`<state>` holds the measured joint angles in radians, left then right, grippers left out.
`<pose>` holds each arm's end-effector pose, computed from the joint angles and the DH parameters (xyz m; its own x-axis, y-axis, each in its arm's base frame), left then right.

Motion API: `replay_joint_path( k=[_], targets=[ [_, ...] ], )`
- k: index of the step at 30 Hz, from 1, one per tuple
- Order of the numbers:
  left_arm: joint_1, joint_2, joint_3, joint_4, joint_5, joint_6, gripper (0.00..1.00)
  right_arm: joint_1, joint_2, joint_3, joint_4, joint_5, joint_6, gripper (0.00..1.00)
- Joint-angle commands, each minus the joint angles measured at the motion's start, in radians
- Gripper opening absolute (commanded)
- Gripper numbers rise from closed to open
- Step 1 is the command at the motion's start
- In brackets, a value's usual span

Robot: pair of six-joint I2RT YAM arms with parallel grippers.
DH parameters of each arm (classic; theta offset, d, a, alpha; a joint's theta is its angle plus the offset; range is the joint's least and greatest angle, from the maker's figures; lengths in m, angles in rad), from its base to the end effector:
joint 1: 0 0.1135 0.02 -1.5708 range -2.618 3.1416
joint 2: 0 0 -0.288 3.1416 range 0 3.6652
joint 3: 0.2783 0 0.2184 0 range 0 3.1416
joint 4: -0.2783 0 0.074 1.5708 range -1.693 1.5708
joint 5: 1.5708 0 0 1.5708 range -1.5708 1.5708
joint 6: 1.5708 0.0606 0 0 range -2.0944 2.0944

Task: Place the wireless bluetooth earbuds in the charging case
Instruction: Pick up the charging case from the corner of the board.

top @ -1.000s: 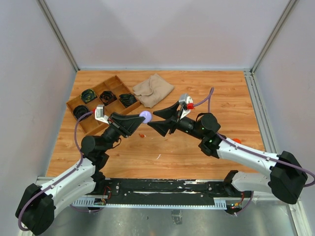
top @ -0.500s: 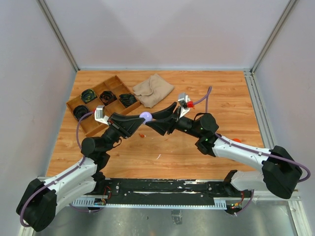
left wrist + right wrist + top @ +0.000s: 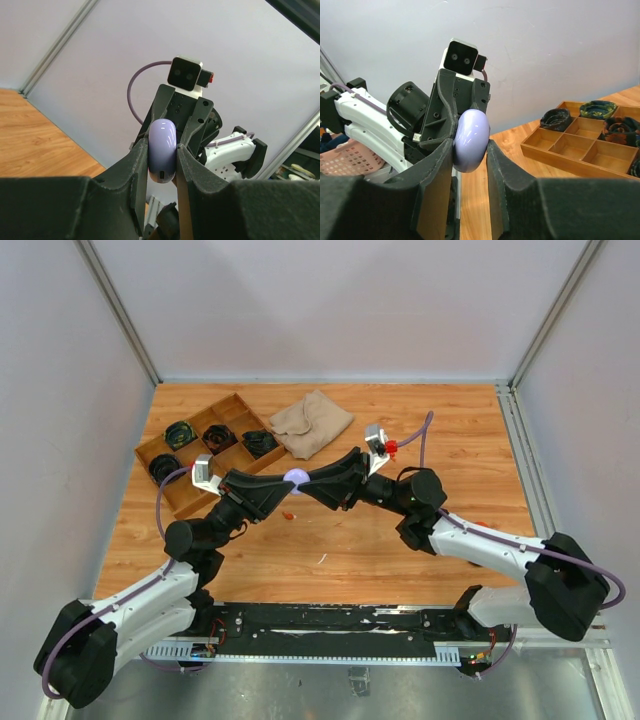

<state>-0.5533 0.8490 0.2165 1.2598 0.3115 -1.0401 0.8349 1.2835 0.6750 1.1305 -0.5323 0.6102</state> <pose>0.1103 -0.0900 0.3312 -0.3607 -0.7421 -0.5649 0.7907 0.0779 -0.6072 0.1480 0.2092 0.3818 -0.2609 0.4475 -0.8554 -0.9572 -0.0050 0.2893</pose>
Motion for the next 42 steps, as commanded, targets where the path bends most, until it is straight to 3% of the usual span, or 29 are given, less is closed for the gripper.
replay_joint_path(
  k=[1,3,11,17,25,33,42],
  targets=[
    [-0.008,-0.004,-0.010,0.046,0.025,0.021,0.14,-0.033,0.016,0.019,0.093,-0.066,0.064,0.19],
    [-0.008,-0.013,-0.015,0.039,0.018,0.034,0.27,-0.050,0.023,0.019,0.104,-0.092,0.083,0.13],
    [-0.008,-0.100,0.004,-0.136,0.023,0.165,0.52,-0.128,-0.001,0.033,0.062,-0.232,0.112,0.03],
    [-0.008,-0.183,0.099,-0.423,0.065,0.351,0.55,-0.198,-0.061,0.068,-0.136,-0.370,0.015,0.01],
    [-0.008,-0.143,0.355,-0.880,0.209,0.574,0.59,-0.212,-0.163,0.200,-0.737,-0.447,-0.375,0.02],
    [-0.008,-0.041,0.530,-1.095,0.377,0.682,0.58,-0.213,-0.191,0.284,-1.017,-0.466,-0.555,0.02],
    [-0.008,0.102,0.638,-1.227,0.547,0.717,0.54,-0.212,-0.188,0.349,-1.175,-0.474,-0.644,0.03]
  ],
)
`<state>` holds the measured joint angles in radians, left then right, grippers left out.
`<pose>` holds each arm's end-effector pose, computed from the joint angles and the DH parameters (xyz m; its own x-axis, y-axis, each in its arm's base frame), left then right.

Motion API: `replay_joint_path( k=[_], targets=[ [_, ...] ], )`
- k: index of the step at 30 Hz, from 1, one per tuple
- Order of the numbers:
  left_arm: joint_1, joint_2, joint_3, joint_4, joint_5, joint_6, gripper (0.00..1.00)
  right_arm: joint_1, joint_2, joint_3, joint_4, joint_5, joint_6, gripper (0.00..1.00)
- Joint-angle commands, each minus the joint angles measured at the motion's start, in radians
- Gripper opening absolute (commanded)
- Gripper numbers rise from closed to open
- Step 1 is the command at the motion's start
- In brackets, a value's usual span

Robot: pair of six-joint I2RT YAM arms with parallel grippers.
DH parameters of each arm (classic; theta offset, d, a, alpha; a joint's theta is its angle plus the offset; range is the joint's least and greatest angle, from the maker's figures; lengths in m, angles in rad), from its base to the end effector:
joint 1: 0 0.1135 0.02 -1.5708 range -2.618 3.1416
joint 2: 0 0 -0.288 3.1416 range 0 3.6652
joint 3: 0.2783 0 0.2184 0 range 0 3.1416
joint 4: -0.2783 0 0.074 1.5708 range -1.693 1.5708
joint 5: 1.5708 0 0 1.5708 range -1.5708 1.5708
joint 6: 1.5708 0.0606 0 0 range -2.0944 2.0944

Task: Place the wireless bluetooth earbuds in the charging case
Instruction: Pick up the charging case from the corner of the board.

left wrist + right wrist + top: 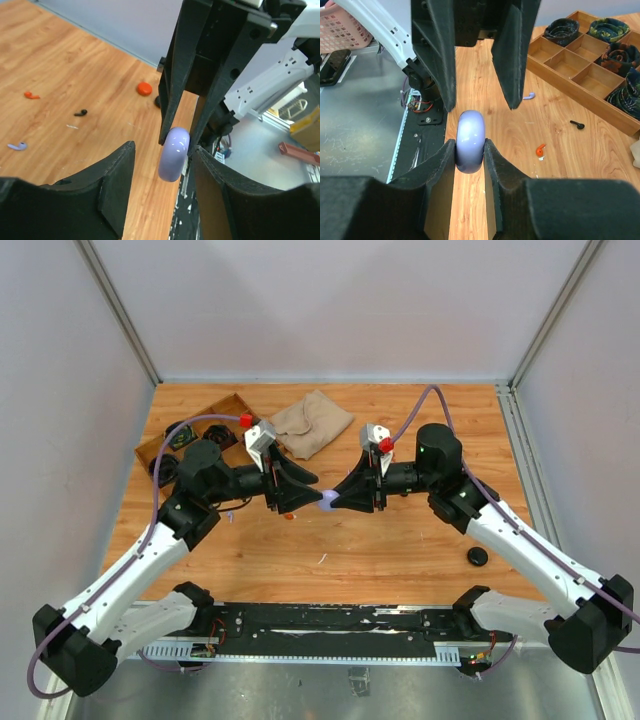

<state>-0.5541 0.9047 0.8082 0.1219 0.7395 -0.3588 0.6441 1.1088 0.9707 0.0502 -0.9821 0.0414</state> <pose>0.1278 -0.1271 0.3824 -0.3175 -0.1086 -0.9420 0.9080 0.2516 -0.3350 0.1418 0.1695 0.3924 -0.1114 -0.0549 -0.9923 -0.9921 -0.0512 0.1142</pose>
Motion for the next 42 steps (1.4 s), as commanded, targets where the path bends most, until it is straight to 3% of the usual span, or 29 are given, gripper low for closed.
replay_joint_path(
  k=[1,5,25,29,32,34,37,42],
  targets=[
    [-0.007,0.057,0.052,-0.101,0.126,0.040,0.53,-0.022,-0.011,0.060,-0.106,-0.025,-0.082,0.03],
    [-0.007,0.087,0.066,-0.116,0.158,0.048,0.47,-0.021,-0.006,0.077,-0.151,-0.027,-0.109,0.03],
    [-0.009,0.149,0.067,-0.080,0.256,0.035,0.43,-0.003,0.046,0.107,-0.191,-0.037,-0.132,0.04],
    [-0.009,0.148,0.060,-0.084,0.254,0.043,0.38,0.002,0.050,0.107,-0.191,-0.034,-0.133,0.05],
    [-0.009,0.146,0.057,-0.085,0.246,0.047,0.28,0.008,0.055,0.112,-0.196,-0.037,-0.133,0.06],
    [-0.009,0.139,0.055,-0.085,0.234,0.052,0.21,0.008,0.057,0.117,-0.202,-0.038,-0.135,0.08],
    [-0.009,0.121,0.046,-0.080,0.213,0.062,0.09,0.009,0.045,0.113,-0.199,-0.016,-0.132,0.23],
    [-0.009,0.046,-0.002,-0.026,0.115,0.060,0.00,0.002,-0.007,0.079,-0.160,0.043,-0.112,0.46]
  ],
)
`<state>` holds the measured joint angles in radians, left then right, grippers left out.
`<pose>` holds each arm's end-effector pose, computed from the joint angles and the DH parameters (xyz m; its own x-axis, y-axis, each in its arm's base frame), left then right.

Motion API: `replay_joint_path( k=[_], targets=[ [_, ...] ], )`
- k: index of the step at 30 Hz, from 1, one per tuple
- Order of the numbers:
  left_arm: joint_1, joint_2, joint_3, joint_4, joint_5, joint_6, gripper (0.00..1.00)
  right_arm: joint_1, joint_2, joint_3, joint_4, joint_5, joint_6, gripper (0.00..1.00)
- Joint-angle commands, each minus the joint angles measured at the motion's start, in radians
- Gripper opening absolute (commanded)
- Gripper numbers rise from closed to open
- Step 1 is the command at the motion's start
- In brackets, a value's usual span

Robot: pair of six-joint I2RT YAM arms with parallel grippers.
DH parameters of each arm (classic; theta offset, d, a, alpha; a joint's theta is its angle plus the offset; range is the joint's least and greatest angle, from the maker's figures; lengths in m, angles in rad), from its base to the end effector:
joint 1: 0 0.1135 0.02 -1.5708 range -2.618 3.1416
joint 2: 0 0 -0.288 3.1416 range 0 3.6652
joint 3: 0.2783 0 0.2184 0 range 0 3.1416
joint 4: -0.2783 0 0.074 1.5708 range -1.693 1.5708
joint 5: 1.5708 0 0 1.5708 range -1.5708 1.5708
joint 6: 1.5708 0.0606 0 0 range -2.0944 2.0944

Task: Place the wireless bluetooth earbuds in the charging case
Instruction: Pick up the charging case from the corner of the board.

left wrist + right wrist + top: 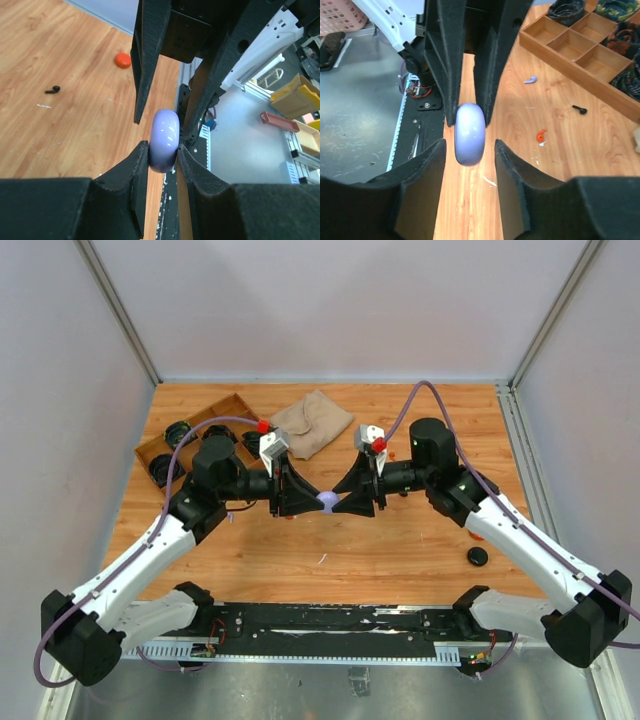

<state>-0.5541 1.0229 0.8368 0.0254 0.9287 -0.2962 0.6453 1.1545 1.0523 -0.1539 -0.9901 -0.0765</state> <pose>0.1414 -0.1446 0.3618 -0.4183 0.0533 -0.9067 0.9046 0.1138 -0.4107 0.1471 0.1742 0.3880 -0.1272 -0.1482 -0.9807 -0.9887 -0.0596 0.1372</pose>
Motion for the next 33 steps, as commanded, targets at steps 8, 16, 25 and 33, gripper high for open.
replay_joint_path(
  k=[8,16,25,33],
  targets=[
    [-0.009,-0.177,-0.156,0.303,-0.153,-0.113,0.00,-0.007,-0.146,-0.150,0.291,0.090,0.139,0.54],
    [-0.009,-0.206,-0.212,0.464,-0.185,-0.189,0.00,-0.004,-0.192,-0.308,0.636,0.129,0.332,0.52],
    [-0.013,-0.217,-0.263,0.589,-0.225,-0.259,0.00,0.030,-0.169,-0.378,0.877,0.148,0.451,0.46],
    [-0.024,-0.217,-0.296,0.687,-0.250,-0.298,0.00,0.073,-0.113,-0.377,0.971,0.160,0.495,0.43]
  ],
)
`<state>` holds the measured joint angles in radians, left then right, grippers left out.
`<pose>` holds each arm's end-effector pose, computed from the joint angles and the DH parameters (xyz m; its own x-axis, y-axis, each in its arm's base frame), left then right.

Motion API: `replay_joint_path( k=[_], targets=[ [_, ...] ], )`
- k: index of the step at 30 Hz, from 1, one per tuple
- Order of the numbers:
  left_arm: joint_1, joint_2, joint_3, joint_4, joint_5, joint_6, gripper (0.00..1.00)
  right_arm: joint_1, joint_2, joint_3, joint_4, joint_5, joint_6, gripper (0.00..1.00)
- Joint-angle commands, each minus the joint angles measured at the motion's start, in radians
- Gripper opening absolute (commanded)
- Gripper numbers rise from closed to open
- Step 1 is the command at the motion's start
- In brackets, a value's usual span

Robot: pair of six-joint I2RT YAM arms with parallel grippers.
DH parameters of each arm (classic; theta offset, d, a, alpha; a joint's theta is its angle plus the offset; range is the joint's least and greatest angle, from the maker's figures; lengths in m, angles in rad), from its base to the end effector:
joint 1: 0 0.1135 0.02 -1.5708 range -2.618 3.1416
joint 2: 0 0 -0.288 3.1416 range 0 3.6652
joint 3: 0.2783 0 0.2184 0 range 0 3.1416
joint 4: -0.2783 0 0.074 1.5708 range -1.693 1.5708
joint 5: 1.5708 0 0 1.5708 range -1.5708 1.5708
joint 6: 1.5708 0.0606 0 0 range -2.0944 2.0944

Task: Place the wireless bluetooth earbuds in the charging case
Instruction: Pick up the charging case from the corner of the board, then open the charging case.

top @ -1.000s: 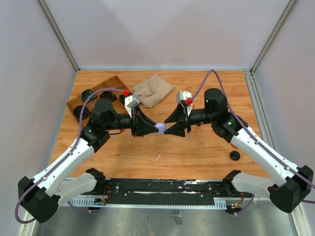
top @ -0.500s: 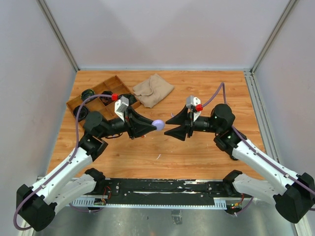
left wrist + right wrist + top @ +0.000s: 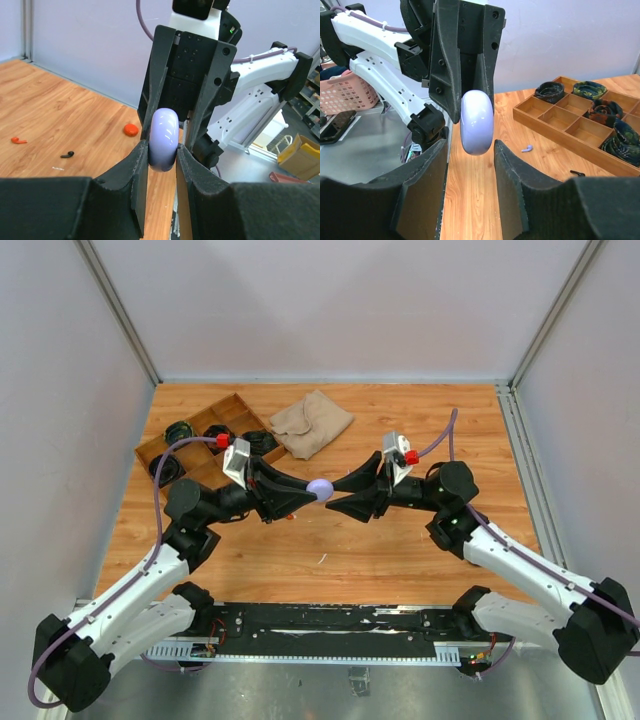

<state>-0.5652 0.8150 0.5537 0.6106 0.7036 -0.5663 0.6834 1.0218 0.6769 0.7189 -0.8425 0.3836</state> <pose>0.1089 -0.1155 0.3679 -0.2506 -0.3255 -0.9117 0.9329 0.1703 -0.3173 0.1219 0.1576 0.3864 -0.0962 0.2429 -0.9653 -0.9953 -0.0145 0.0956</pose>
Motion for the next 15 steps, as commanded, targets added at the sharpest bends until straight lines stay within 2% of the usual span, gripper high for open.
replay_joint_path(
  k=[1,15],
  targets=[
    [-0.014,-0.008,-0.014,0.108,-0.026,-0.031,0.00,0.040,0.026,-0.001,0.104,0.013,0.037,0.43],
    [-0.029,0.007,-0.018,0.134,-0.027,-0.036,0.00,0.058,0.071,0.001,0.211,0.018,0.092,0.34]
  ],
)
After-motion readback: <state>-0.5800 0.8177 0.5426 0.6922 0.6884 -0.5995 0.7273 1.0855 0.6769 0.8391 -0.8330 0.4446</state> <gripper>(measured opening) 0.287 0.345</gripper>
